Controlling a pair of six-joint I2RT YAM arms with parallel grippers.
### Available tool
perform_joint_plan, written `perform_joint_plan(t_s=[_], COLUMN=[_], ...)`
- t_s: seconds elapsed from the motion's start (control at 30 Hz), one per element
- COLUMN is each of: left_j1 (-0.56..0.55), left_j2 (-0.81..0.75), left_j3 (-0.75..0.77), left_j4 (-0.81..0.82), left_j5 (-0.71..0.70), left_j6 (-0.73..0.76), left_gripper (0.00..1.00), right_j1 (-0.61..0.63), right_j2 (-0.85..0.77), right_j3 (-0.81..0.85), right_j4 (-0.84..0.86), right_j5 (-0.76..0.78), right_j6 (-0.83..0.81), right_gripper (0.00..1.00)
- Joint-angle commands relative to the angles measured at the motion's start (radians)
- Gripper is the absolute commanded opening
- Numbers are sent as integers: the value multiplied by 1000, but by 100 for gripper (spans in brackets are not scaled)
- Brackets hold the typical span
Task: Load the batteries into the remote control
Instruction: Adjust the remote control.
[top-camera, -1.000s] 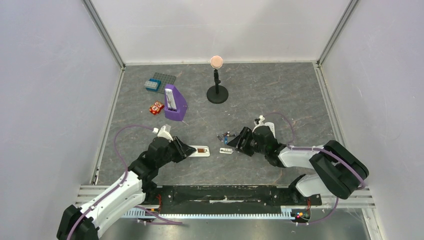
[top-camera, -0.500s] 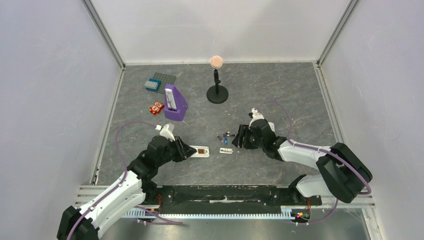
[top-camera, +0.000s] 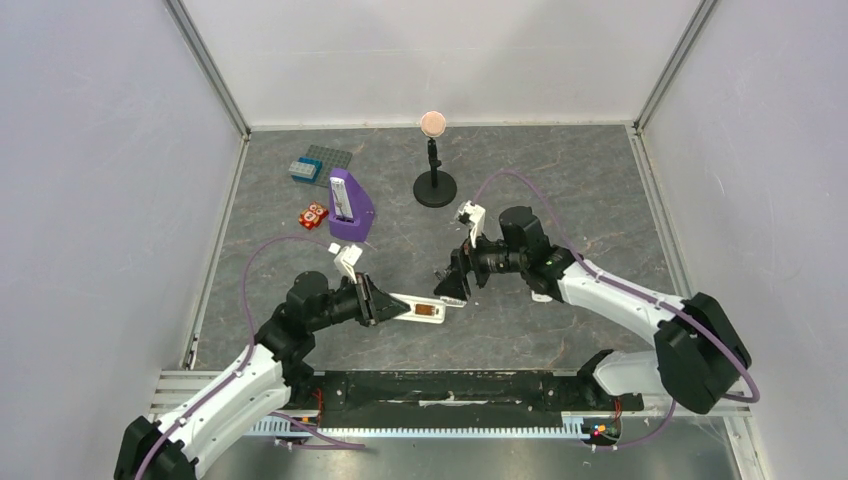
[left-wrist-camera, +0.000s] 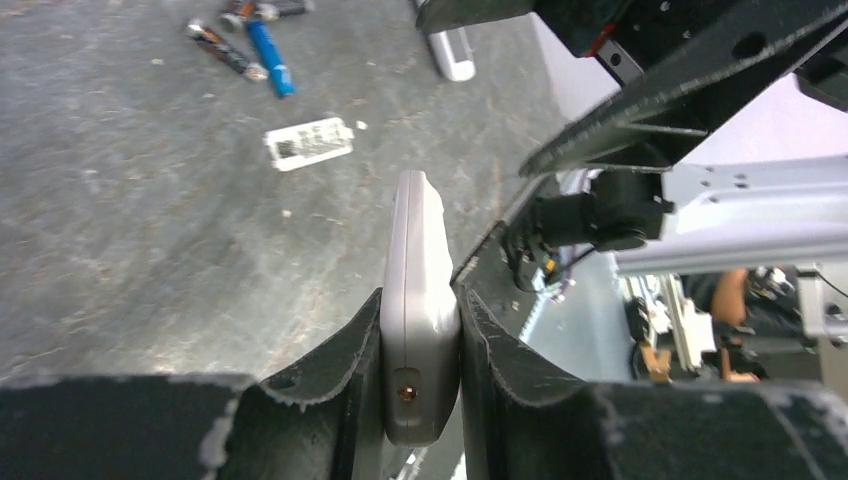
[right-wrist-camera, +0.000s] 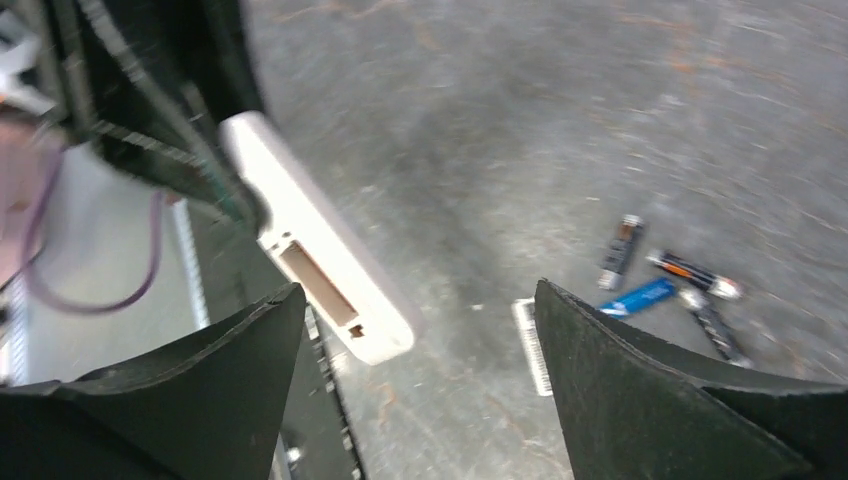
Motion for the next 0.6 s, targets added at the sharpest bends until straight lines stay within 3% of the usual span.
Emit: perform_joint_plan(t_s=[0.0, 0.1, 0.27, 0.57], left_j1=[0, 0, -1, -1], left_j2=[-31, -30, 18, 81], left_j3=[127, 205, 260, 363], left_j4=[13, -98, -92, -130], left_j5=[199, 276, 389, 443], left_j6=[-15, 51, 104, 202], left_gripper=[2, 2, 2, 2], right_j1=[-1, 3, 39, 105], right_j2=[-98, -143, -161, -119], right_j3=[44, 24, 11, 36], right_j4=[-18, -5, -38, -39], right_j5=[-341, -432, -458, -496], right_j6=[-72, -50, -75, 2], right_gripper=[90, 92, 90, 48])
